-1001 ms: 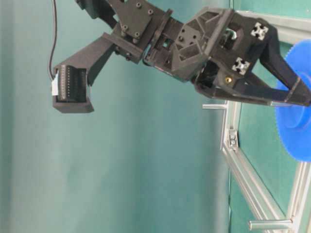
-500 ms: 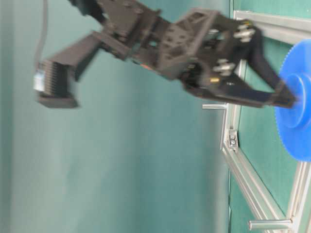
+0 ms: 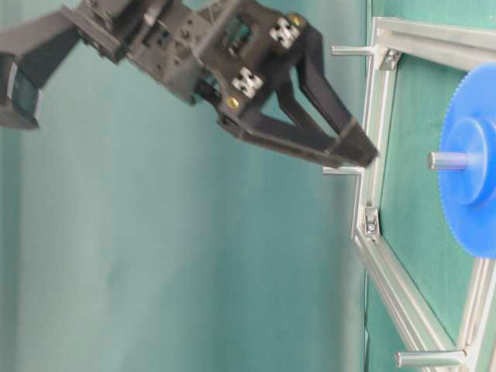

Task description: Find the location of the shaft and insert the gear.

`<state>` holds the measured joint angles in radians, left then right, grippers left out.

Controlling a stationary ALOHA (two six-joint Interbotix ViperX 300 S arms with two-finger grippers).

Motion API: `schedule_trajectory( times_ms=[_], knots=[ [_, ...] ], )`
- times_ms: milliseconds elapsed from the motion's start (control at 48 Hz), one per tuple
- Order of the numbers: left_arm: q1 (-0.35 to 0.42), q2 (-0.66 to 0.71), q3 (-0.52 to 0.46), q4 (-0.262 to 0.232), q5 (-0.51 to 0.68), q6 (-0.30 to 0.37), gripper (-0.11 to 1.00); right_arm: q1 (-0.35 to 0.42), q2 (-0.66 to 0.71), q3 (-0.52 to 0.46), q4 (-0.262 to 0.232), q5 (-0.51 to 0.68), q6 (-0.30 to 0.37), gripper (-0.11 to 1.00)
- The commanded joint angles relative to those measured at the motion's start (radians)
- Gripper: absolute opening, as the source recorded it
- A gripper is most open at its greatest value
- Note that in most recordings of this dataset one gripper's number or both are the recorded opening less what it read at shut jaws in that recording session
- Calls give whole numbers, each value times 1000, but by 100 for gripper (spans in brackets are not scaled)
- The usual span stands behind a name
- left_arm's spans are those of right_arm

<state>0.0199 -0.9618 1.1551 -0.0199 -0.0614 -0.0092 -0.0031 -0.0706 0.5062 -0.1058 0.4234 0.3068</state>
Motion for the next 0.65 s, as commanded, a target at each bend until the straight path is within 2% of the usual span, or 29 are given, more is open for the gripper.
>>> schedule_trajectory(
  times_ms=[0, 313, 626],
  knots=[
    [3, 5, -20, 0, -5, -2, 4, 3, -40, 3, -2, -8, 2, 89],
    [3, 5, -21, 0, -5, -2, 4, 3, -94, 52, -2, -5, 2, 88],
    [3, 5, -21, -2, -5, 0, 4, 3, -212, 166, -2, -8, 2, 88]
  ],
)
